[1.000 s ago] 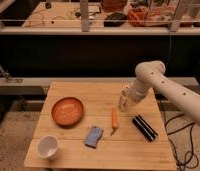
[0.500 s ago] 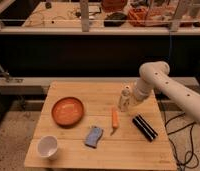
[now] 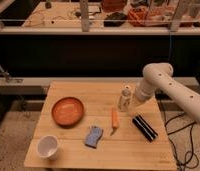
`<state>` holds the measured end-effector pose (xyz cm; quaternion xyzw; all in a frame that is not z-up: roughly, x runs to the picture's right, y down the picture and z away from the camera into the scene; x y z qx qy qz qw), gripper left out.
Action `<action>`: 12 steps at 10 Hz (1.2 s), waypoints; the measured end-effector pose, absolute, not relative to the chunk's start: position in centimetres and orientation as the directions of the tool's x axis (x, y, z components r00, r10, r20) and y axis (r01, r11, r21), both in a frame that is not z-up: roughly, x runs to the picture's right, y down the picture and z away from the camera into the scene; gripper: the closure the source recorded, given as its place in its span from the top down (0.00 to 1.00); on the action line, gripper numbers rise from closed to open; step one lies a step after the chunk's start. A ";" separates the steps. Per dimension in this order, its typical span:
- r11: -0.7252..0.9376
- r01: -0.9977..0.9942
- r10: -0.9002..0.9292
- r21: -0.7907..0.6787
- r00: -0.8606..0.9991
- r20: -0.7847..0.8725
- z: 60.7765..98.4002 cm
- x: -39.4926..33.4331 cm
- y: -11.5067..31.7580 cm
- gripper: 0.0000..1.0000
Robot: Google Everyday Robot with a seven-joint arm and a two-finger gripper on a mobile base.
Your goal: Knock the bottle over
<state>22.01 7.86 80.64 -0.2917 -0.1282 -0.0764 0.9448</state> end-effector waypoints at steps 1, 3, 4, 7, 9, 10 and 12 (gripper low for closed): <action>0.822 0.212 -0.070 -0.528 0.959 0.275 80.7 22.5 7.8 0.03; 0.826 0.206 -0.072 -0.524 0.961 0.265 80.7 23.0 7.6 0.03; 0.840 0.192 -0.072 -0.508 0.967 0.246 80.9 24.6 6.6 0.03; 0.852 0.200 -0.095 -0.485 0.968 0.232 81.1 25.7 5.1 0.03; 0.854 0.233 -0.138 -0.466 0.964 0.228 81.5 26.0 4.3 0.03; 0.856 0.266 -0.175 -0.443 0.956 0.235 81.7 26.1 3.9 0.03; 0.861 0.327 -0.243 -0.390 0.937 0.249 82.0 26.4 3.1 0.03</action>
